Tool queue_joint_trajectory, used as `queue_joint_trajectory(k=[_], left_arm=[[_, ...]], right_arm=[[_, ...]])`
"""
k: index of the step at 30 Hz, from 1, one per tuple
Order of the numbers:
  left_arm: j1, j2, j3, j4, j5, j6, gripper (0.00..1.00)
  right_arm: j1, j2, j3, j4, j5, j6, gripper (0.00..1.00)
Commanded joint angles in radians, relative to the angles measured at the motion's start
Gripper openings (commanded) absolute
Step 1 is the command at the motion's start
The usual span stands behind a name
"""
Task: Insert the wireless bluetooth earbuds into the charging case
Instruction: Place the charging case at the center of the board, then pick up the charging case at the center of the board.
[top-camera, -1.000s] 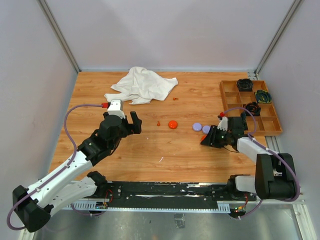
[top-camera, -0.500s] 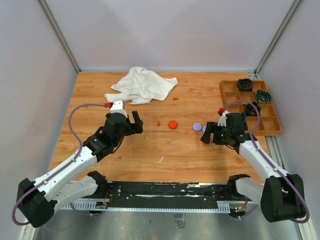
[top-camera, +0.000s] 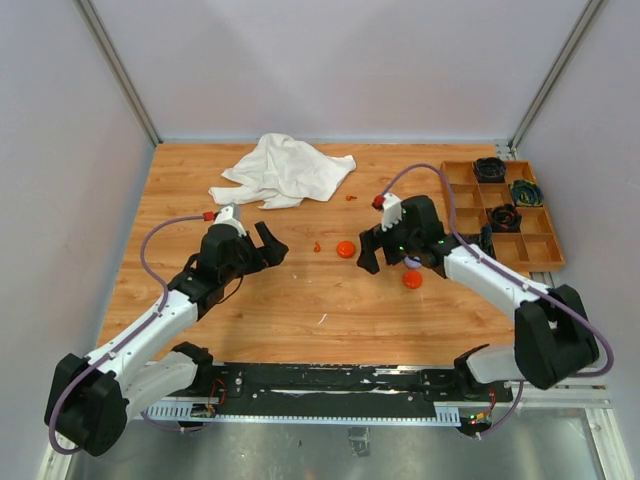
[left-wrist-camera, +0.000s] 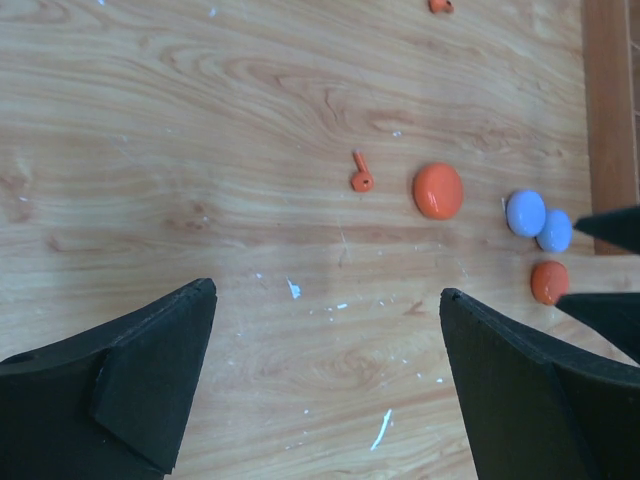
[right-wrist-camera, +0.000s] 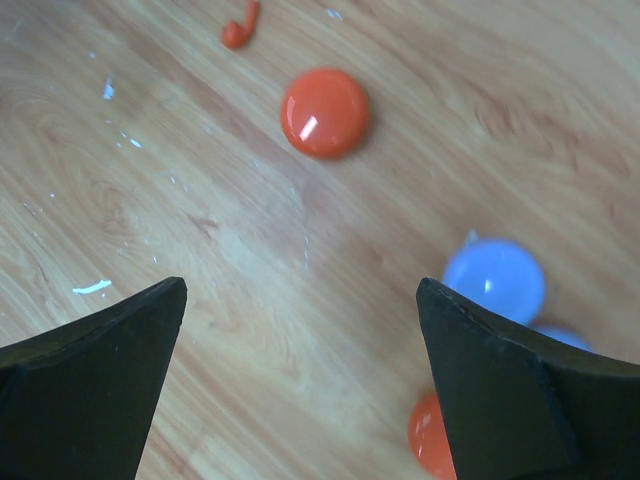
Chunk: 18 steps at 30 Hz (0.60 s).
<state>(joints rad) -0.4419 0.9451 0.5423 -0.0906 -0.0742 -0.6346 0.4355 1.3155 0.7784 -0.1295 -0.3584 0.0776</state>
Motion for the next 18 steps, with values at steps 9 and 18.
queue_joint_trajectory(k=[9, 18], left_arm=[[0.014, 0.015, -0.049, 0.123, 0.121, -0.047, 0.99], [0.012, -0.003, -0.039, 0.087, 0.126, -0.025, 0.99]], right_arm=[[0.079, 0.359, 0.288, 0.088, -0.192, -0.298, 0.99], [0.083, 0.563, 0.437, 0.018, -0.282, -0.349, 0.99]])
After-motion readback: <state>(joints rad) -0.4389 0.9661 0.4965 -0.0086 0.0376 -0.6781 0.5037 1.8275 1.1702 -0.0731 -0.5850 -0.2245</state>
